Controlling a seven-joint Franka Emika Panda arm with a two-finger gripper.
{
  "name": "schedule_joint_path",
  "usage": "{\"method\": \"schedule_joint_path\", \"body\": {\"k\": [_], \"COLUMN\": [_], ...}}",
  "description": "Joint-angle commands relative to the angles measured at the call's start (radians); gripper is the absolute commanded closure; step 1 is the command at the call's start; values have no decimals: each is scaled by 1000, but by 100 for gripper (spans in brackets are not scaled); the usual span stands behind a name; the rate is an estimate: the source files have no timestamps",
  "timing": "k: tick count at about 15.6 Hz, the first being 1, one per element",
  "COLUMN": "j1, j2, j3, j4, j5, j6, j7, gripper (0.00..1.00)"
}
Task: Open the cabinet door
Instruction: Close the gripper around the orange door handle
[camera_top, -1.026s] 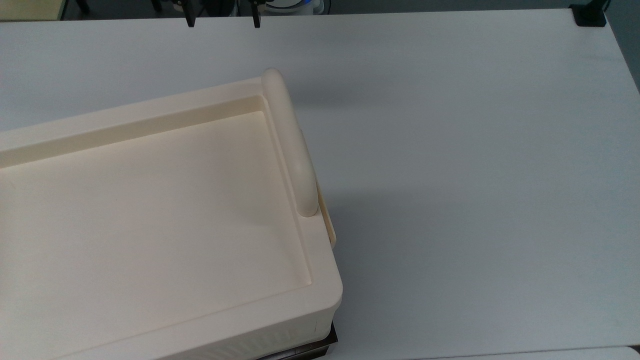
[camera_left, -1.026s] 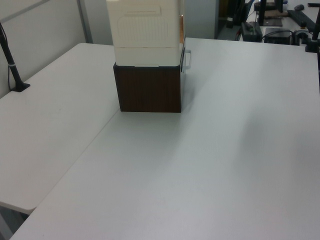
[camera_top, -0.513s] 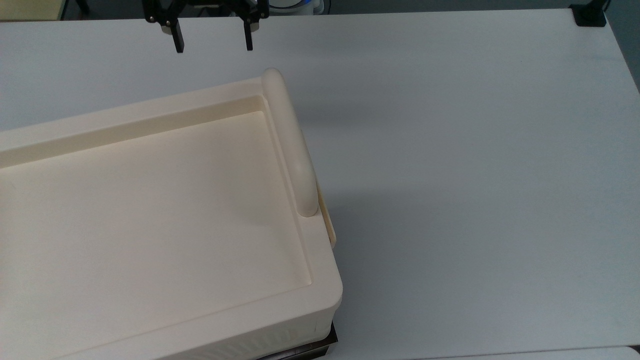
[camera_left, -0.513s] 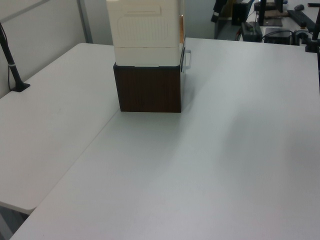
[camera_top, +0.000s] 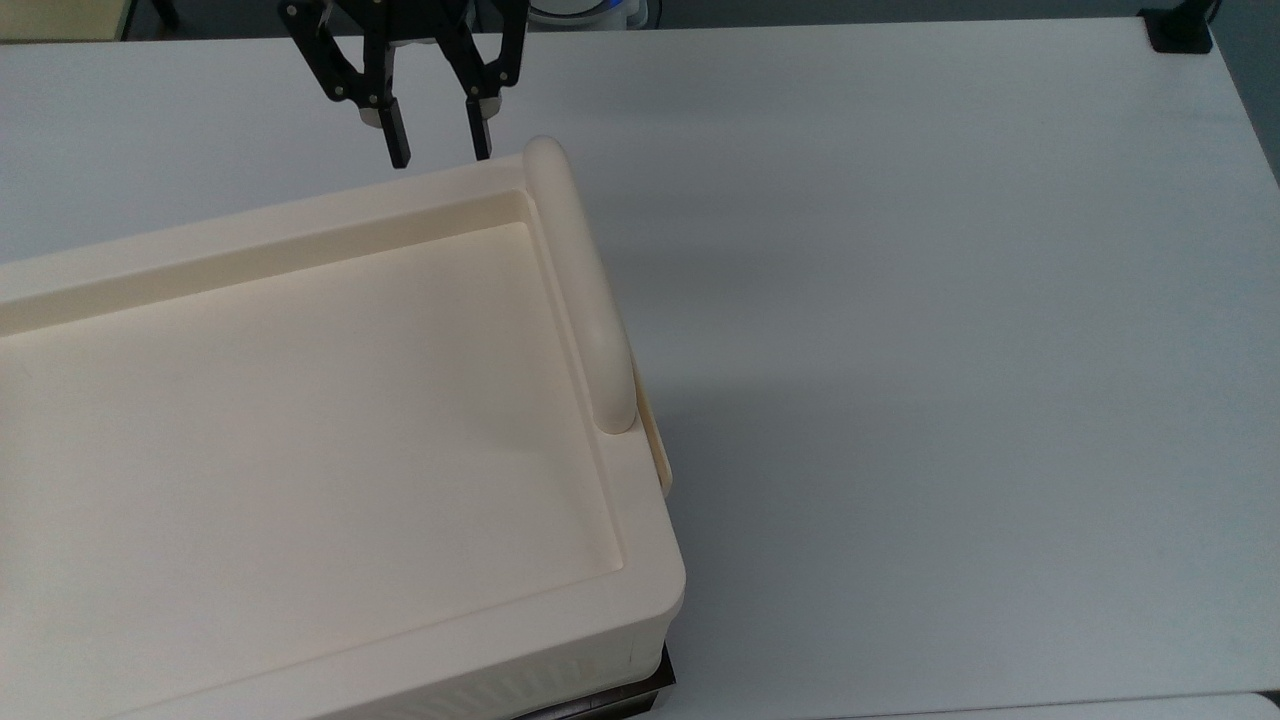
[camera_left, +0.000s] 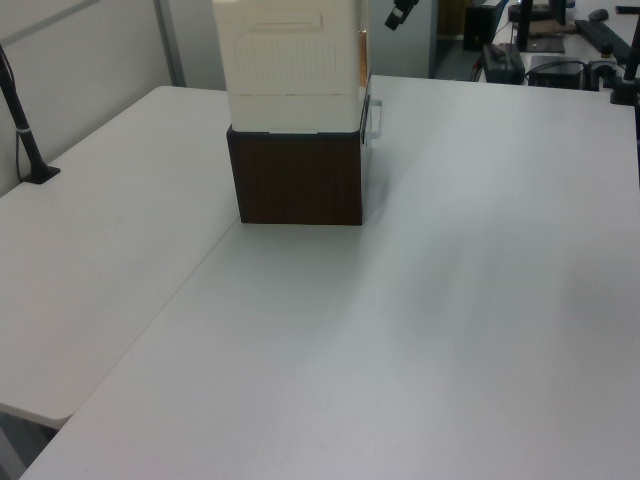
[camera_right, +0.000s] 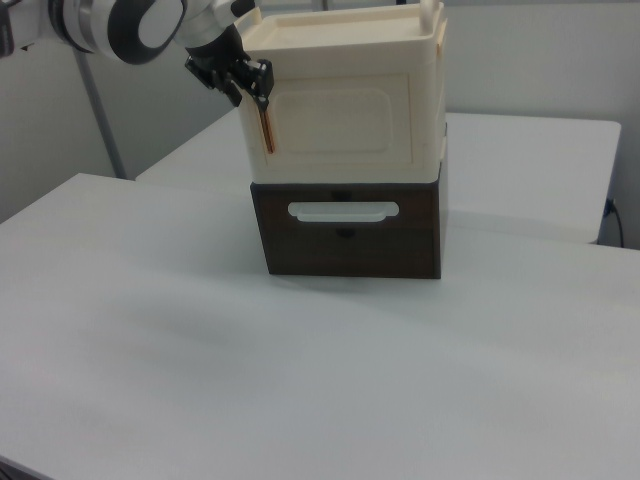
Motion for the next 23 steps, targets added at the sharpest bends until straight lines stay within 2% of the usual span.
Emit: {"method": "schedule_joint_path", "body": {"k": [1,8,18,20,23], "j1": [11,17,18,17,17], "j2": [15,66,92,100,100], "j3": [-14,-8,14,29,31], "j4": [-10,-9,-9,-9,-9], "j5": [27,24,27,27,27], "j6": [54,161,218,220,220], "j7": [-30,-27,-18,-18,-23], "gripper": [49,52,52,60,94]}}
